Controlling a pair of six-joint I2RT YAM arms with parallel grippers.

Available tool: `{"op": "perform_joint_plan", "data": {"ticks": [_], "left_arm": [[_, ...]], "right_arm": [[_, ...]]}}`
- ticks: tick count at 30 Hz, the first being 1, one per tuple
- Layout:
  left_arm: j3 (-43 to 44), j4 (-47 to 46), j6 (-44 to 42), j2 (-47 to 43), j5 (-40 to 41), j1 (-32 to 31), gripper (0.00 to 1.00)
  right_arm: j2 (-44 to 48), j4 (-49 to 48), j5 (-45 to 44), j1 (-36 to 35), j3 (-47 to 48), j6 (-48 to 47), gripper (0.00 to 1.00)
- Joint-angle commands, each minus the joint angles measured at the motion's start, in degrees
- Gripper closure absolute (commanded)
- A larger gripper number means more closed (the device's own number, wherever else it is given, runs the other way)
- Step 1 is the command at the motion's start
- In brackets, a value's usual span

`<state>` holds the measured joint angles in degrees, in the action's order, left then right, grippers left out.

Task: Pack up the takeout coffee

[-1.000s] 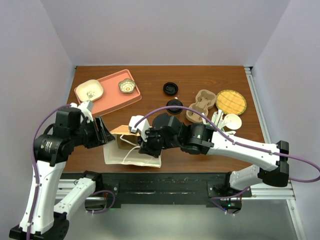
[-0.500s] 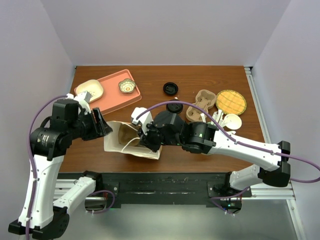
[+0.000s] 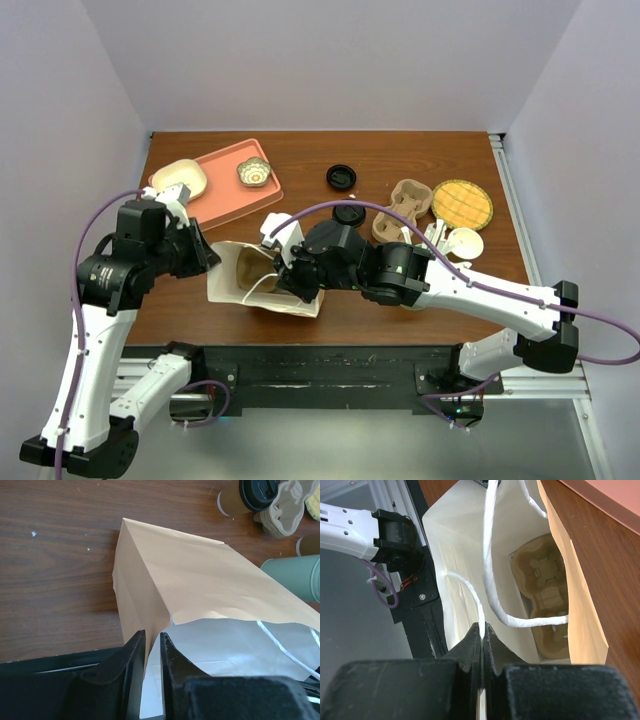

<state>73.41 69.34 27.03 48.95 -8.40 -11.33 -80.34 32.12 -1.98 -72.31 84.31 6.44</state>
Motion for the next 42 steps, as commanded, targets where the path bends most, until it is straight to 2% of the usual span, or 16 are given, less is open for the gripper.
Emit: {"op": "perform_joint_plan", "data": {"ticks": [1, 4, 8, 12, 13, 14, 18, 19, 21, 22, 25, 29, 32, 37, 38, 42], "left_arm": [[-3.3, -4.7, 0.1, -2.3, -4.6, -0.1, 0.78], [-4.8, -2.8, 0.2, -2.9, -4.3, -0.1, 0.74], [-6.1, -4.1, -0.1, -3.9, -5.6, -0.1, 1.00], [-6.3, -6.7, 1.1, -4.0, -8.1, -0.1, 1.00], [-6.4, -6.3, 1.2, -3.9, -8.0, -0.1, 0.98], [-6.5, -5.8, 1.4, -4.0, -6.8, -0.1, 0.86], [-6.8, -4.0, 0.6, -4.3, -5.1, -0.1, 0.80], [-6.8, -4.1, 0.3, -4.3, -5.0, -0.1, 0.81], [-6.4, -4.6, -0.4, -3.5, -5.4, -0.1, 1.00], [-6.2, -4.7, -0.5, -3.3, -5.7, -0.1, 1.00], [-5.4, -7.2, 0.0, -3.7, -6.4, -0.1, 1.00], [-6.4, -8.4, 0.8, -4.6, -6.9, -0.1, 1.00], [-9.4, -10.0, 0.7, -5.8, -8.2, -0.1, 1.00], [-13.8, -15.5, 1.0, -8.5, -11.4, -0.1, 1.00], [-14.4, -16.3, 1.0, -9.6, -12.0, -0.1, 1.00], [-18.0, -19.5, 0.7, -12.0, -13.7, -0.1, 1.00]], "right_arm": [[1.0, -1.4, -0.6, 0.1, 1.9, 0.5, 1.00], [1.6, -1.5, -0.9, 0.2, 1.3, 0.9, 1.00], [1.9, -1.6, -0.9, 0.3, 0.6, 1.6, 1.00], [2.9, -2.0, -0.7, 0.2, 0.5, 2.0, 1.00], [3.4, -2.1, -0.7, 0.3, 0.2, 1.9, 1.00], [3.7, -2.2, -1.1, 0.3, 0.0, 2.2, 1.00], [4.3, -2.3, -2.0, 0.3, -1.1, 3.3, 1.00], [4.4, -2.4, -2.0, 0.4, -1.3, 3.5, 1.00], [4.6, -2.6, -2.0, 0.4, -1.6, 3.9, 1.00], [4.6, -2.5, -1.7, 0.4, -1.4, 3.9, 1.00], [4.4, -1.7, 0.7, 0.4, 0.2, 3.9, 0.92], [5.3, -0.4, 7.3, 0.4, 3.7, 4.6, 0.49], [7.3, 0.5, 8.7, 0.4, 6.7, 8.4, 0.47], [8.7, 1.2, -5.5, 0.5, 15.4, 12.8, 0.47], [8.8, 1.3, -15.0, 0.6, 16.1, 12.6, 0.47], [7.2, 1.0, -33.2, 3.7, 17.5, 9.9, 0.46]]}}
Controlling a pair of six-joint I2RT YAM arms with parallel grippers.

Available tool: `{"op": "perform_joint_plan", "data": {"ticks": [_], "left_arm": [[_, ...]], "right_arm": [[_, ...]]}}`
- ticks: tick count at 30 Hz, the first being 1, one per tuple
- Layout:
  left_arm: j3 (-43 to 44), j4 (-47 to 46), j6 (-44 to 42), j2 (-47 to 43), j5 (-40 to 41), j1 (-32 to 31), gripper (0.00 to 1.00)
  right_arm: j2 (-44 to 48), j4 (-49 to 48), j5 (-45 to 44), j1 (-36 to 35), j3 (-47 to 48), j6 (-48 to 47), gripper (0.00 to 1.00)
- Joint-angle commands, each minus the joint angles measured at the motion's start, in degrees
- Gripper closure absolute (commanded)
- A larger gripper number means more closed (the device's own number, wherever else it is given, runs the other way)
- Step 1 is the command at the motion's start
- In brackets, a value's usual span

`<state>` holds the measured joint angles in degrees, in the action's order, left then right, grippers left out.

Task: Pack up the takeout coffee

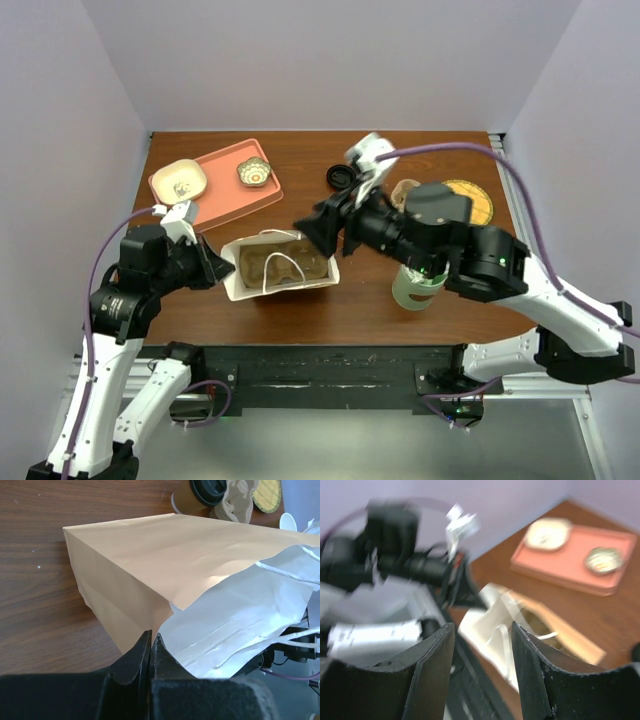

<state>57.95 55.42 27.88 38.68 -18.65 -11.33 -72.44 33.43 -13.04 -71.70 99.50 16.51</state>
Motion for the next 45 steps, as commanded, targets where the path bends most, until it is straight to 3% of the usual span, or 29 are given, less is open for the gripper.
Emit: {"op": "perform_joint_plan", "data": {"ticks": [1, 6, 11, 16, 21, 29, 45], "left_arm": [[-2.7, -5.2, -0.3, -1.7, -3.3, -0.1, 1.00], [0.8, -1.1, -3.2, -0.4, -2.4, -0.1, 1.00], [7.0, 2.0, -4.6, 1.7, 0.0, -0.7, 1.00], [7.7, 1.6, -4.8, 2.5, -0.4, -0.7, 1.00], [7.8, 1.8, -5.4, 3.3, -1.8, -0.7, 1.00], [7.9, 2.9, -4.5, 4.7, -2.0, -0.7, 1.00], [7.4, 2.9, -3.6, 5.2, -2.5, -0.7, 1.00]], "right_arm": [[-1.6, 0.1, -22.3, 5.5, 2.9, 0.0, 0.46], [-11.5, 8.5, -15.5, 24.0, 10.1, 2.7, 0.46], [-21.0, 17.7, -13.1, 29.8, 16.1, -0.3, 0.33], [-26.0, 16.5, -2.7, 37.0, 9.9, -0.7, 0.17], [-32.5, 17.4, 6.2, 38.3, 8.1, -4.3, 0.07], [-43.7, 23.2, 11.6, 39.0, 14.4, -12.0, 0.16], [-44.5, 24.1, 9.6, 39.3, 14.7, -15.3, 0.19]]}}
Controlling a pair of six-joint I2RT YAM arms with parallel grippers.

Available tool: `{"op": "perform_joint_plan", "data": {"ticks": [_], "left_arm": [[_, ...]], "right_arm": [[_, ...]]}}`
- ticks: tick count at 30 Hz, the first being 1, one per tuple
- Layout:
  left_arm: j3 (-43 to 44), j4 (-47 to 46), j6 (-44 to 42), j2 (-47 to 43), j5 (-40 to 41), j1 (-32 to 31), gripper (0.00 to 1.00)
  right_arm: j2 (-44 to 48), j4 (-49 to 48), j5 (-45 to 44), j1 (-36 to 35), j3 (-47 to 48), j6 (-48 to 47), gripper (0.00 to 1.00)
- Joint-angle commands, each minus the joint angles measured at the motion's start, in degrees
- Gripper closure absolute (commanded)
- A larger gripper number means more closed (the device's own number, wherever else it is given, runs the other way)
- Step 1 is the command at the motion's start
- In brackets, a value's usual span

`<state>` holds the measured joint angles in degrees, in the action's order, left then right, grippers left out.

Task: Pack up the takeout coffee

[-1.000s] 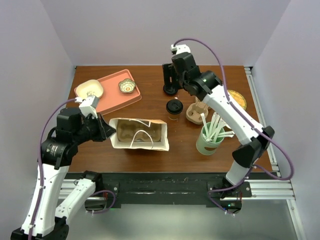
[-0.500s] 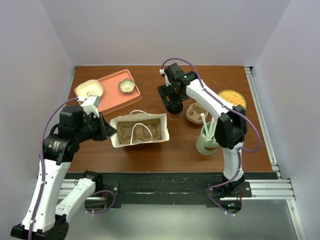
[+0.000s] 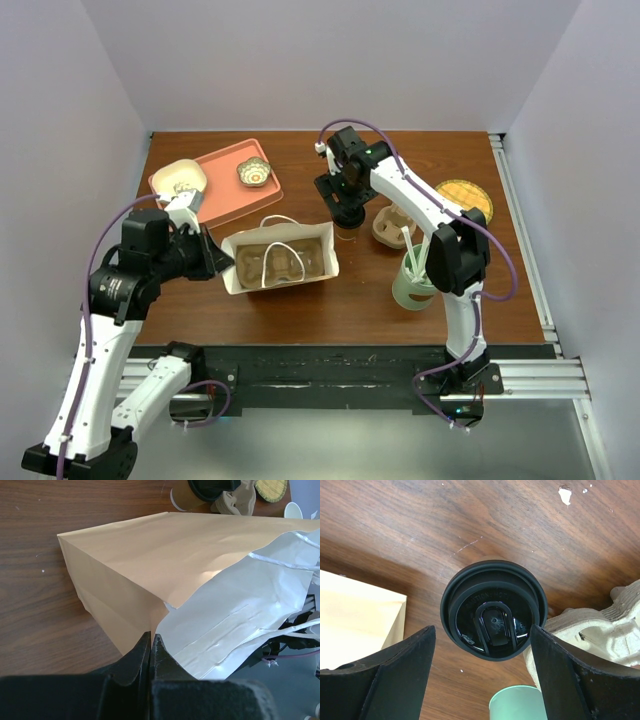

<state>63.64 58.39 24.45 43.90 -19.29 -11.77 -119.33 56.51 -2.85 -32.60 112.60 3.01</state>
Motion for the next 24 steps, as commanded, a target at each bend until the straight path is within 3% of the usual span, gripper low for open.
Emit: {"op": "perform_joint_plan", "data": {"ticks": [1, 24], "left_arm": [[2.0, 0.1, -0.2, 0.0, -1.8, -0.3, 1.00], [5.5, 1.5, -1.7, 3.3, -1.0, -0.3, 1.00]], "right_arm": [[2.7, 0.9, -0.7, 0.2, 1.6, -1.9, 0.19], [1.2, 0.1, 1.4, 0.8, 0.2, -2.5, 0.14]]}}
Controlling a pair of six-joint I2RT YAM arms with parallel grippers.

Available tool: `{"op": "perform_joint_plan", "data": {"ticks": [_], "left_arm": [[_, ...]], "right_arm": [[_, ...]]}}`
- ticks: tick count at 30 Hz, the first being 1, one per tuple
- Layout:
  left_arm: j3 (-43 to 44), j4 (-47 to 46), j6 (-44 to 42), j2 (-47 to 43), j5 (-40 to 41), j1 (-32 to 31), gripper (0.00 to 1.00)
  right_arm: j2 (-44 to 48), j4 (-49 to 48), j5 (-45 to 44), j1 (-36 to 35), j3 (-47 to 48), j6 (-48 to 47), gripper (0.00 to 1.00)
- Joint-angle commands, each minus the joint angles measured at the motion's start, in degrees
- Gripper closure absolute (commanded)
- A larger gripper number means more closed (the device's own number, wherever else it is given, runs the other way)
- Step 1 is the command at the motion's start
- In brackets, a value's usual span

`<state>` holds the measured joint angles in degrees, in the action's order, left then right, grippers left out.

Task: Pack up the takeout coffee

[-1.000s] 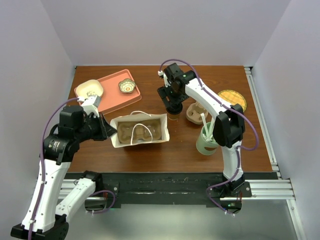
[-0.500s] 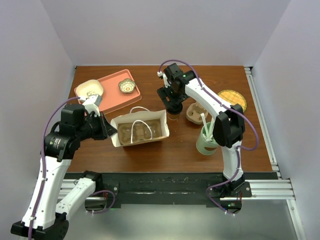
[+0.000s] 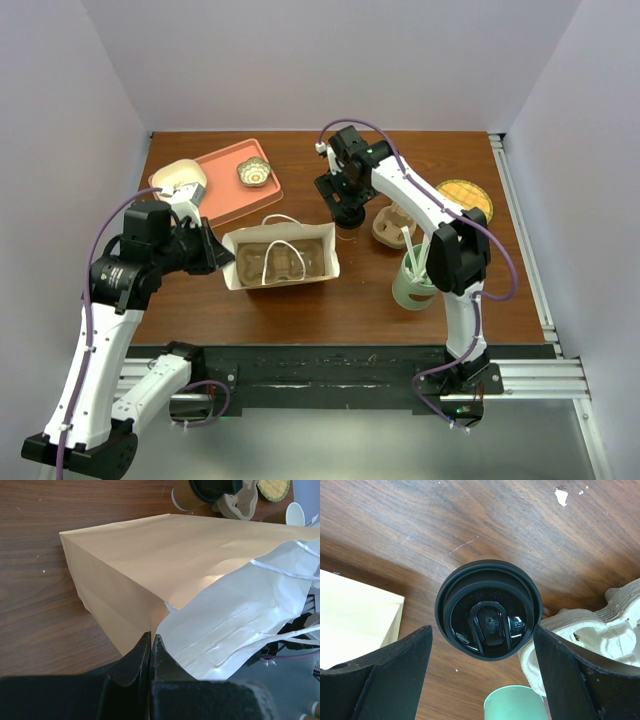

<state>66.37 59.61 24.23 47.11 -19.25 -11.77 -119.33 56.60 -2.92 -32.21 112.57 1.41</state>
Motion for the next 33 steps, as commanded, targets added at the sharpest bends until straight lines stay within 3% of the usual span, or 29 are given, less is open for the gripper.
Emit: {"op": "perform_joint_plan", "data": {"ticks": [1, 7, 18, 33], "left_arm": [[2.8, 0.2, -1.4, 0.1, -1.1, -0.3, 1.00], [3.2, -0.1, -1.3, 0.6, -1.1, -0.2, 1.00], [3.0, -0.5, -0.8, 0.7, -0.8, -0.3, 1.00], [3.4, 0.6, -0.1, 0.1, -0.2, -0.3, 1.00]], "right_arm": [[1.4, -0.2, 1.3, 0.4, -0.1, -1.1, 0.14], [1.3, -0.4, 2.0, 0.7, -1.1, -1.1, 0.13], [0.4, -0.3, 2.7, 1.3, -0.9, -1.0, 0.20], [-0.5, -0.6, 2.7, 1.4, -0.6, -0.2, 0.19]]}}
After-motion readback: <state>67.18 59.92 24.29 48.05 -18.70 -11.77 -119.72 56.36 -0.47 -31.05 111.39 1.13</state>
